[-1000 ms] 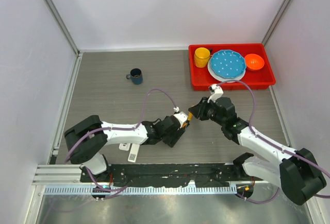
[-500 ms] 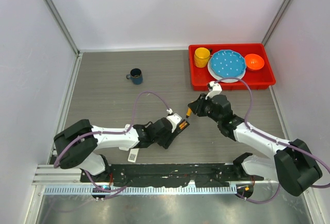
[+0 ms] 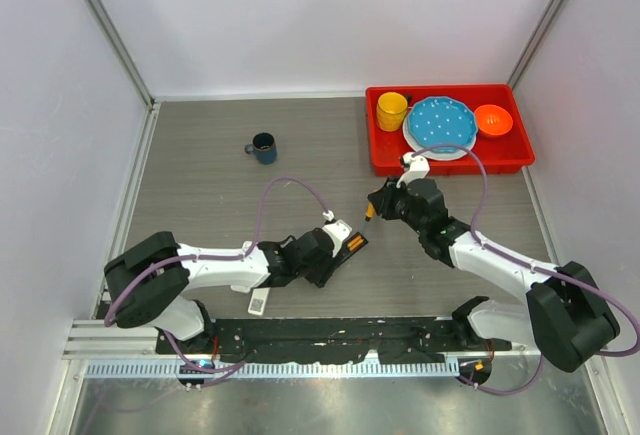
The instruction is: Unload the batteries from the remote control
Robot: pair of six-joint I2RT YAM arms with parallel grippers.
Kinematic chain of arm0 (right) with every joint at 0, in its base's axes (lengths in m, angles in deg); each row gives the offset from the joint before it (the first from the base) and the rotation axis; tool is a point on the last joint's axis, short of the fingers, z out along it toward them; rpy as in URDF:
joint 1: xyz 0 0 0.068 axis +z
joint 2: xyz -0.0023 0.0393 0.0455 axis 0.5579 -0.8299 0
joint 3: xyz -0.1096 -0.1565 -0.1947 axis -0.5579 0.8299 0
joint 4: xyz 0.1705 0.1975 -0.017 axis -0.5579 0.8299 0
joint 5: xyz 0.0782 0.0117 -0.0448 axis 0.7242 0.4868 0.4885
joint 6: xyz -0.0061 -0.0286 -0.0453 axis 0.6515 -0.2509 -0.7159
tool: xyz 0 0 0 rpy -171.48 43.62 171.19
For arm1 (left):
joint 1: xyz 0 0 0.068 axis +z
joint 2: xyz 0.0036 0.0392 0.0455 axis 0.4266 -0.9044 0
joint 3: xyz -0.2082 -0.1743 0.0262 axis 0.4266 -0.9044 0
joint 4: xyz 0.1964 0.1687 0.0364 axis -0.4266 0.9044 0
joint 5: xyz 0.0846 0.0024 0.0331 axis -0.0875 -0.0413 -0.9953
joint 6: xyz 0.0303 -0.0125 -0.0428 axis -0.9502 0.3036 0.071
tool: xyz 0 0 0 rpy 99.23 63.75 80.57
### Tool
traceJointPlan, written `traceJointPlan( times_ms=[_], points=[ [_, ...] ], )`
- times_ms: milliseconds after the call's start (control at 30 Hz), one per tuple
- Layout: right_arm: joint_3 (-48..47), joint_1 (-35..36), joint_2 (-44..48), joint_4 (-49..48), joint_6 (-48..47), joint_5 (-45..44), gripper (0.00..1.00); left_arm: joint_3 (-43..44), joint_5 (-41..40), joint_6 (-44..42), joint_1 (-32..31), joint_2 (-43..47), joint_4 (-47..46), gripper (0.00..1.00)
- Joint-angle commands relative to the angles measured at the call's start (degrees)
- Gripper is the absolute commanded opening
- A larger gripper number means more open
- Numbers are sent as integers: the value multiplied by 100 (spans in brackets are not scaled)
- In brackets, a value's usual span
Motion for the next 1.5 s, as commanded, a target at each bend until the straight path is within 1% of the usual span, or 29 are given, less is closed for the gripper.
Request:
traceJointPlan(
  times_ms=[0, 433, 867, 967, 1000, 1100, 1300, 1467],
  points=[
    [-219, 19, -17, -175, -204, -84, 1, -117, 218, -22, -4, -24, 79, 47],
    [88, 19, 44, -192, -133, 109, 2, -47, 227, -22, -4, -130, 105, 45],
    [247, 11, -149, -245, -89, 127, 1, -12, 262, -40, -4, -209, 141, 44],
    [256, 11, -263, -359, -28, 206, 1, -3, 262, -40, -4, -218, 149, 43],
    [256, 11, -298, -385, 7, 389, 2, -12, 262, -40, -4, -218, 149, 42],
    [273, 11, -316, -508, 191, 679, 1, -12, 271, -40, -4, -218, 132, 40],
    [361, 19, -237, -886, 508, 1277, 1, -3, 262, -48, -4, -218, 141, 32],
    [361, 11, -149, -948, 640, 1498, 1, -3, 262, -40, -4, -227, 149, 26]
  ],
)
